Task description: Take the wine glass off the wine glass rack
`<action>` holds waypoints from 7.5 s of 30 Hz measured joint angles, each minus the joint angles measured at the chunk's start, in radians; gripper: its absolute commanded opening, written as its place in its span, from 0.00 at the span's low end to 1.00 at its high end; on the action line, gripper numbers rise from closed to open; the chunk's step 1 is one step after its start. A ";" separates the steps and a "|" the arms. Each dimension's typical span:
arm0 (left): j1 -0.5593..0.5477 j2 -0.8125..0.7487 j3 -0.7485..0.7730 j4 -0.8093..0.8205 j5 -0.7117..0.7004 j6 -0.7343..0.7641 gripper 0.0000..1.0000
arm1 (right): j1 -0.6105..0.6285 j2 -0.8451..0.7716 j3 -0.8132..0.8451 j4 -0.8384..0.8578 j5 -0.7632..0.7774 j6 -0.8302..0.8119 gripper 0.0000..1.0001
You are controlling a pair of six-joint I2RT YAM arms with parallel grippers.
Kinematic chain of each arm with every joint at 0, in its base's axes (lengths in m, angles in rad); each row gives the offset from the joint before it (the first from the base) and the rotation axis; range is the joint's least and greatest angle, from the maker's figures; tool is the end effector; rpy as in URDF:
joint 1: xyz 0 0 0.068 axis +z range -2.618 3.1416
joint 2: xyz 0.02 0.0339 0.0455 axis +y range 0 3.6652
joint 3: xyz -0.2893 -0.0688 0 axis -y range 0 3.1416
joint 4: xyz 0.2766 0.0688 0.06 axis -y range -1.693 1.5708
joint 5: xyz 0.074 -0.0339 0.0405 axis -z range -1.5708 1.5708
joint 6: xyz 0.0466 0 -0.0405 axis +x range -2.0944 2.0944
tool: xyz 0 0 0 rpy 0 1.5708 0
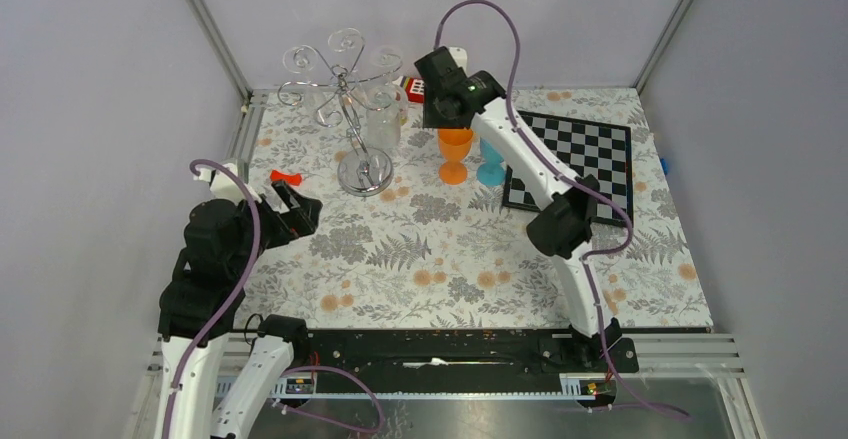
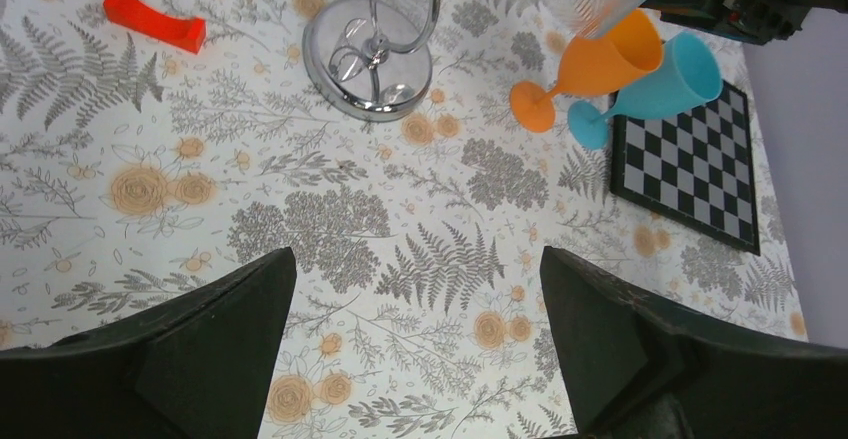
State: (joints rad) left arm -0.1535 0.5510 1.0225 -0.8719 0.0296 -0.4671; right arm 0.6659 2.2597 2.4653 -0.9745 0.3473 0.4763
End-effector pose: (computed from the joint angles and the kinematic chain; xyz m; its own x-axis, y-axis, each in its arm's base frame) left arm 0.1023 -0.0172 0.3971 -0.4249 -0.3897 -0.8171 -0.0129 0.9051 -0.4250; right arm 0.4400 0.3255 0.3701 -0.6641 0.0265 -0.7472 -0.0946 0.9884 0.1192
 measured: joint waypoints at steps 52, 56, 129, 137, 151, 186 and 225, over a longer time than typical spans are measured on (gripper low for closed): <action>0.000 -0.021 0.025 0.061 -0.082 -0.010 0.99 | -0.088 -0.489 -0.792 1.017 -0.681 0.809 0.36; 0.000 -0.021 0.032 0.058 -0.082 -0.012 0.99 | -0.093 -0.485 -0.741 1.002 -0.693 0.793 0.42; 0.000 -0.006 0.075 0.065 0.000 -0.028 0.99 | -0.112 -0.371 -0.634 0.946 -0.788 0.702 0.00; 0.000 -0.006 0.075 0.065 0.001 -0.028 0.99 | -0.107 -0.371 -0.634 0.972 -0.814 0.765 0.00; 0.000 -0.006 0.075 0.065 0.002 -0.028 0.99 | -0.063 -0.385 -0.662 0.990 -0.811 0.809 0.00; 0.000 -0.020 0.076 0.061 0.039 -0.028 0.99 | -0.053 -0.291 -0.587 1.056 -0.652 0.813 0.00; -0.097 0.084 -0.129 0.582 0.568 -0.414 0.98 | -0.071 -1.180 -1.591 1.278 -0.737 0.803 0.00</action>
State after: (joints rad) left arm -0.2504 0.6353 0.8940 -0.2897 0.5976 -0.8810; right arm 0.5953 1.0794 0.8745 0.3031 -0.3893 1.2789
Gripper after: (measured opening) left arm 0.988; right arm 0.142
